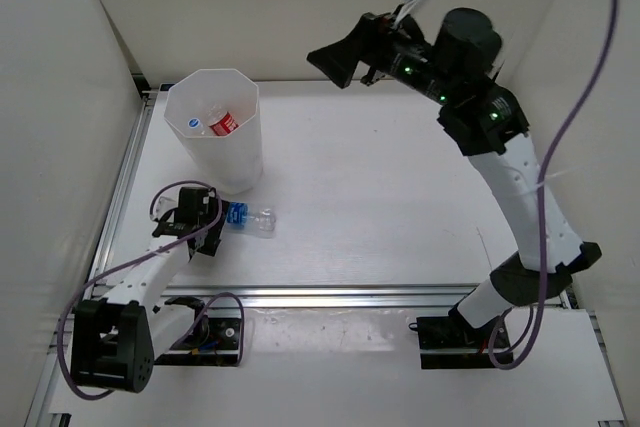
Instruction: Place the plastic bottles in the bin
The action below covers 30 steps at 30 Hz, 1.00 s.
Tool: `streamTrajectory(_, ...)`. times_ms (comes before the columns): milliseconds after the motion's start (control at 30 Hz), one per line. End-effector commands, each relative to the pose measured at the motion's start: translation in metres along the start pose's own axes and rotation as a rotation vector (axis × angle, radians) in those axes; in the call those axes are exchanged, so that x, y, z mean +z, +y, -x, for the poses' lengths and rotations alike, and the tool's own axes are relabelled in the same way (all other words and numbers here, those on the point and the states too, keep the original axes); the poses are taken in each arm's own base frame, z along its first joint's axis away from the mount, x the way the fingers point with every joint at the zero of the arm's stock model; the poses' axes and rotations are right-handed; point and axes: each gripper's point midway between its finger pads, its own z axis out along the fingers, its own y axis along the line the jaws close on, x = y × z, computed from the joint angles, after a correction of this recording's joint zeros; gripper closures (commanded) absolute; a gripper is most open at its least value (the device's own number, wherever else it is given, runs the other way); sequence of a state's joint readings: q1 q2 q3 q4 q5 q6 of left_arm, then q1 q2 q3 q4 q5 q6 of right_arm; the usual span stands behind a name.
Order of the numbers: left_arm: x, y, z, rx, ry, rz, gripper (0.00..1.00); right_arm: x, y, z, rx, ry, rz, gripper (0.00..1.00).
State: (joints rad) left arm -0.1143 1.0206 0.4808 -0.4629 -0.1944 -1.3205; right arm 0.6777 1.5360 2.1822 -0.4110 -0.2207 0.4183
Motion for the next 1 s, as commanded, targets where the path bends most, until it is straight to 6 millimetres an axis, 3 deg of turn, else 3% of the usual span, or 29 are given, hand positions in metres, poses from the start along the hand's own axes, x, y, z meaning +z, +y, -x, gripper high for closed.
streamTrajectory(0,0.009,-0.018,0.004,0.013,-0.035,-0.033,0.00,0.005,-0.025,-0.063,0.108,0.209,-0.047,0.00)
streamTrajectory(67,0.018,-0.012,-0.002,0.020,-0.021,0.002,0.00,0.005,-0.022,-0.073,0.135,0.244,-0.018,0.00)
streamTrajectory(133,0.023,-0.005,-0.005,0.008,-0.022,0.025,0.06,0.003,-0.020,-0.083,0.162,0.282,-0.008,0.00)
streamTrajectory(233,0.024,0.004,-0.006,-0.001,-0.030,0.039,0.40,0.001,-0.017,-0.091,0.174,0.314,0.016,0.00)
streamTrajectory(300,0.022,0.011,-0.007,-0.002,-0.031,0.034,0.44,0.000,-0.020,-0.099,0.184,0.337,0.004,0.00)
streamTrajectory(467,0.012,0.019,-0.002,-0.037,-0.069,-0.019,0.37,-0.001,-0.020,-0.101,0.181,0.349,0.010,0.00)
streamTrajectory(500,0.011,0.017,0.001,-0.049,-0.084,-0.027,0.12,-0.001,-0.018,-0.102,0.183,0.354,0.021,0.00)
streamTrajectory(533,0.013,0.023,0.002,-0.046,-0.092,-0.013,0.01,0.002,-0.018,-0.101,0.181,0.351,0.022,0.00)
streamTrajectory(833,0.018,0.010,0.008,-0.039,-0.110,0.016,0.01,-0.002,-0.021,-0.108,0.169,0.391,0.032,0.00)
streamTrajectory(967,0.020,-0.008,0.013,-0.043,-0.121,0.005,0.01,-0.007,-0.017,-0.101,0.161,0.390,0.046,0.00)
